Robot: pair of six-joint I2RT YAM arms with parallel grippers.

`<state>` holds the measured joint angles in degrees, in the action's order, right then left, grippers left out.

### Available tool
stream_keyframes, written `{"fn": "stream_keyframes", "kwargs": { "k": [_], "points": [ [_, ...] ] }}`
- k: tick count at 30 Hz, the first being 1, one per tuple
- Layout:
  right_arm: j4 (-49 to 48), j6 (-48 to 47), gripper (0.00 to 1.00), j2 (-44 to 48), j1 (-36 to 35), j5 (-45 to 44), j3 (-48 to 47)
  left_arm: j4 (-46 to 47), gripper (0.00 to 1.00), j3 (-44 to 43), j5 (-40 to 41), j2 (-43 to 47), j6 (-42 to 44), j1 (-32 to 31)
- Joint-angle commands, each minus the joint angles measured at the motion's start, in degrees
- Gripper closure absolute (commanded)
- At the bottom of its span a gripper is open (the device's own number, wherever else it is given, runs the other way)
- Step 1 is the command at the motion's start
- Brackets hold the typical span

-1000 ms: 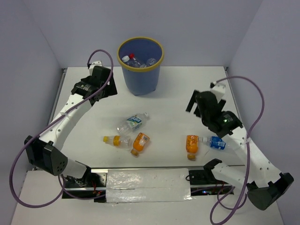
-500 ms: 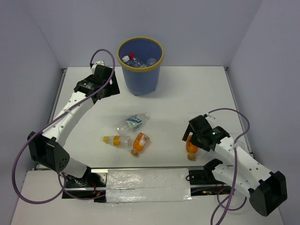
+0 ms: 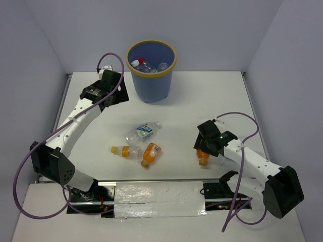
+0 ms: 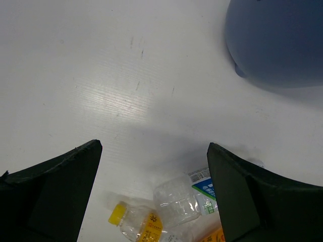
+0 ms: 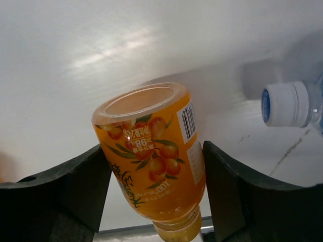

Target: Put the plastic bottles in the bin

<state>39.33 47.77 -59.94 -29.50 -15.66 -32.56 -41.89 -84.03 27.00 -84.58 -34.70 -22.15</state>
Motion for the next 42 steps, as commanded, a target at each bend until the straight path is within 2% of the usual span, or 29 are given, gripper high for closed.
{"fn": "stream_keyframes", "kwargs": {
  "k": [1,3,6,9,15,19,24,26,28,29,30,32,36,39,40,42],
  "points": [
    [0.4,-2.8,0.50,1.4,-0.5,-1.9,-9.9,0.9,0.01,-1.8,1.9,-0.3,0.5,0.4],
    [0.6,-4.7,0.51,1.2,-0.5,-1.6,-15.2,0.8,0.01,-1.8,2.4,-0.4,0.9,0.4],
    [0.2,-9.0,0.51,-3.3,-0.5,-2.6,-28.7,0.1,0.01,-2.4,3.8,-0.7,1.3,0.4],
    [-1.4,-14.3,0.51,-11.8,-0.5,-4.8,-49.3,-0.6,0.01,-2.1,5.5,-0.1,1.3,0.4],
    [-10.2,-24.0,0.50,-31.1,-0.6,-3.9,-78.2,-2.3,0.01,0.2,7.1,2.2,-0.4,1.1],
    [-23.4,-27.9,0.48,-40.1,-0.7,-2.1,-86.3,-3.7,0.01,1.4,6.3,4.1,-1.9,1.8],
    [-27.5,-26.7,0.47,-54.7,-1.2,-1.6,-101.1,-5.1,0.01,2.8,3.7,6.5,-3.8,1.8],
    [-29.0,-26.1,0.44,-57.9,-1.4,-0.9,-103.6,-5.7,0.01,3.3,3.1,7.8,-5.0,1.8],
    [-30.2,-25.5,0.28,-61.8,-1.7,1.2,-106.4,-5.9,0.01,4.1,2.0,9.0,-5.6,1.8],
    [-29.5,-25.4,0.10,-63.1,-2.1,1.2,-109.7,-5.8,0.01,4.3,1.7,9.3,-6.0,1.8],
    [-26.7,-25.5,0.05,-64.1,-2.2,1.2,-111.7,-5.7,0.01,4.9,1.5,9.6,-5.9,1.8],
    [-24.7,-26.0,0.00,-63.6,-2.2,1.3,-112.9,-4.5,0.01,5.6,0.9,10.3,-5.0,1.8],
    [-25.9,-30.8,0.00,-52.7,-2.3,-3.5,-102.9,-3.6,0.01,4.8,0.9,8.6,-3.4,2.0],
    [-20.5,-33.8,0.00,-42.6,-2.2,-11.8,-95.2,-2.6,0.01,3.4,2.2,7.1,-2.3,2.0],
    [-18.6,-34.1,0.00,-39.8,-2.2,-17.3,-89.0,-2.1,0.01,3.1,2.4,6.9,-1.4,2.1],
    [-13.9,-33.3,0.00,-30.3,-2.1,-22.7,-80.7,-0.1,0.01,2.8,2.2,6.3,-0.6,2.3]
  ]
}}
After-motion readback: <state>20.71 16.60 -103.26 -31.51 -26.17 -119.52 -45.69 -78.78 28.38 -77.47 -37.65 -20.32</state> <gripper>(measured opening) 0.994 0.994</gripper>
